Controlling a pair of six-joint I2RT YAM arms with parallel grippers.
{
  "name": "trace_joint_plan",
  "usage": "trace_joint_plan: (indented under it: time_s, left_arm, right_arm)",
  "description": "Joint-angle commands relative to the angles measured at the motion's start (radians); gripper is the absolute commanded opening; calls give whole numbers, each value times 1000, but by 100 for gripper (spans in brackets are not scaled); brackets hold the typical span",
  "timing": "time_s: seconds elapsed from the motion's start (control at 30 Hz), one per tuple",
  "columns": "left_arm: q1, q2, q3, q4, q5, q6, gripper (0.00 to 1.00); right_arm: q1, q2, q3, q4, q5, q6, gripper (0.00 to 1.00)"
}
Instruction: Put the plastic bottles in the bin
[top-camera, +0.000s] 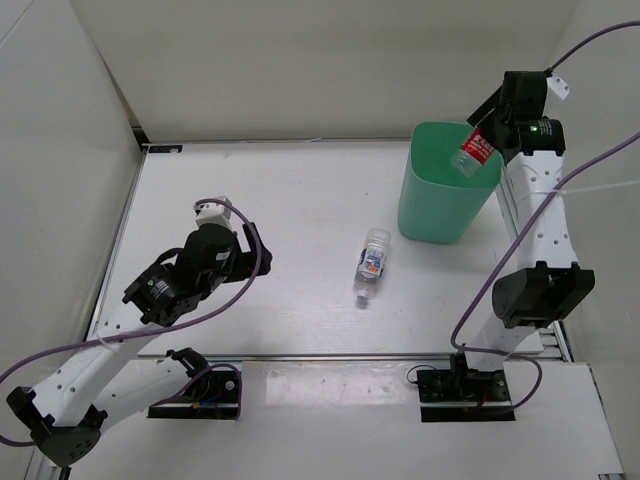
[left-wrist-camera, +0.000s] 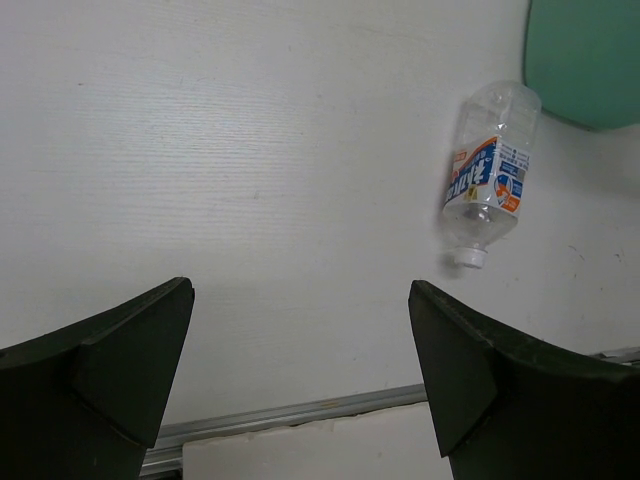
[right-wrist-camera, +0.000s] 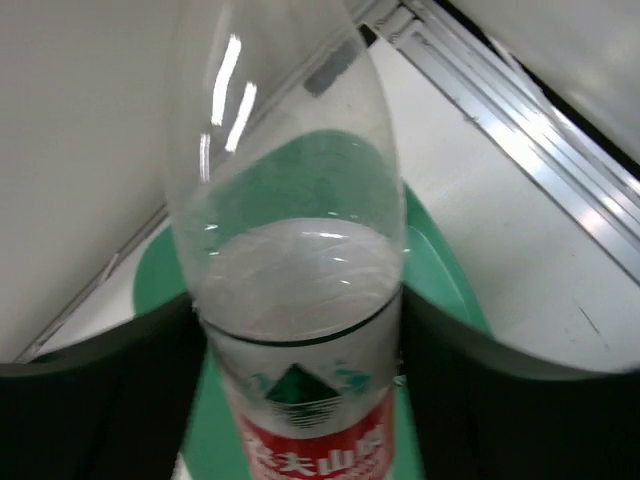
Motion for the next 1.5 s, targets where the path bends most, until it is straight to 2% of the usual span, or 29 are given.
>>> trace_joint_plan:
  time_s: [0.0, 0.03, 0.1, 0.2, 0.23, 0.3, 0.33, 0.37, 0.4, 0.53, 0.63, 0.83, 0.97, 1.23, 1.47]
  left_arm:
    - [5, -25, -17, -9, 23, -8, 100]
    - [5, -25, -17, -9, 37, -8, 100]
    - [5, -16, -17, 1, 48, -8, 100]
    - [5, 6, -8, 10, 48, 2, 100]
    - [5, 6, 3, 10, 48, 2, 100]
    - [5, 15, 3, 20, 48, 13, 100]
    - [5, 24, 3, 21, 48, 13, 100]
    - [5, 24, 3, 30, 48, 13, 100]
    - [5, 33, 3, 30, 48, 13, 100]
    - [5, 55, 3, 39, 59, 22, 100]
    - [5, 66, 3, 50, 68, 32, 100]
    - [5, 102, 3, 71, 101, 32, 100]
    - [5, 124, 3, 71, 111, 32, 100]
    - [5, 87, 3, 39, 102, 32, 100]
    - [5, 23, 3, -55, 62, -8, 100]
  right_arm:
    - [-13, -56, -15, 104, -91, -48, 83]
    - [-13, -56, -26, 104, -102, -48, 95]
    - [-13, -104, -43, 104, -112, -48, 100]
    - [-2, -211, -125, 104, -180, -48, 100]
    - [41, -246, -158, 104, -205, -58, 100]
    - [91, -355, -309, 113, -245, -74, 100]
    - [137, -395, -445, 125, -254, -74, 100]
    - [159, -435, -446, 125, -254, -57, 100]
    - [180, -517, -598, 147, -254, -31, 100]
    - [339, -676, -918, 190, -294, 76, 100]
    - [437, -734, -1024, 190, -248, 144, 100]
    - [550, -690, -1091, 178, -205, 144, 100]
    - [584, -557, -1080, 207, -164, 132, 100]
    - [628, -252, -944, 230, -118, 119, 100]
    - [648, -77, -848, 230, -109, 147, 100]
